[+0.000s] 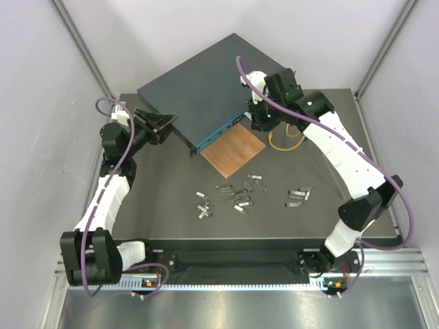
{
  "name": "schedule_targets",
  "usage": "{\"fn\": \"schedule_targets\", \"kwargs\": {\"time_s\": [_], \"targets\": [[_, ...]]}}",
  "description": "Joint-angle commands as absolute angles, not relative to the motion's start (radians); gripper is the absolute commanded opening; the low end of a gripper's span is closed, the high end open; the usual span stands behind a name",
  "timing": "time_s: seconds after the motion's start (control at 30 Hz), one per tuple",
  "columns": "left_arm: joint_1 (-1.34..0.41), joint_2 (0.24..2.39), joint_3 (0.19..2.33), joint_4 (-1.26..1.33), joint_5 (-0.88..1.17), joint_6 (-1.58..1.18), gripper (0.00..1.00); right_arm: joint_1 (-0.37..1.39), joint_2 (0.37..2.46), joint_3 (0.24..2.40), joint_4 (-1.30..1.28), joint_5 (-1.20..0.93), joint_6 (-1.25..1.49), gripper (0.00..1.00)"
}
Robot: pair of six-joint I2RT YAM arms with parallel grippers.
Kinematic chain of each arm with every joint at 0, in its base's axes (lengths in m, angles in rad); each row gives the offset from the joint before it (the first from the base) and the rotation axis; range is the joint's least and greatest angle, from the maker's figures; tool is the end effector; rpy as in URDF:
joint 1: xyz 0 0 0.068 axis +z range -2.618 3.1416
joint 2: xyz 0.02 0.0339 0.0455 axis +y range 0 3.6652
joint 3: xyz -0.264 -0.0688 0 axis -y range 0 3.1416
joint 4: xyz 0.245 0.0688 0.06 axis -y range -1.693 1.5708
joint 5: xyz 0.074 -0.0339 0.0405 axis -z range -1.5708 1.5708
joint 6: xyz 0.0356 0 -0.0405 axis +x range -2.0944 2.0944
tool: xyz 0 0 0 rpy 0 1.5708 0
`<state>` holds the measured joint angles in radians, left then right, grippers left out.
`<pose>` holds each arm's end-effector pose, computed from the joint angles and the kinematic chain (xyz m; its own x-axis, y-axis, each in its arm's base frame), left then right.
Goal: Insert the plug into the switch port
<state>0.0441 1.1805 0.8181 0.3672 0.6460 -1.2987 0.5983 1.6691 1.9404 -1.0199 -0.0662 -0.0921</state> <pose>0.2730 -0.0094 0.3274 -0.5441 -0.7939 -0.2715 0.1568 0.2217 -0.9624 0.2847 0.1969 0.4251 -0.5046 -0.4550 -0.7337 -0.6512 0.7586 -0.0225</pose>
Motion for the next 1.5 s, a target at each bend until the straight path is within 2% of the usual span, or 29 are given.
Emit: {"fn": "schedule_targets", "kwargs": {"time_s": [0.0, 1.47], "targets": [[0.003, 1.186, 0.864, 0.397, 0.621, -1.181, 0.00, 0.618, 1.687, 1.996, -0.992, -0.063, -0.080, 0.00], [0.003, 1.186, 0.853, 0.420, 0.621, -1.190, 0.00, 0.650, 1.724, 2.039, -0.950, -0.046, -0.060, 0.00]]}}
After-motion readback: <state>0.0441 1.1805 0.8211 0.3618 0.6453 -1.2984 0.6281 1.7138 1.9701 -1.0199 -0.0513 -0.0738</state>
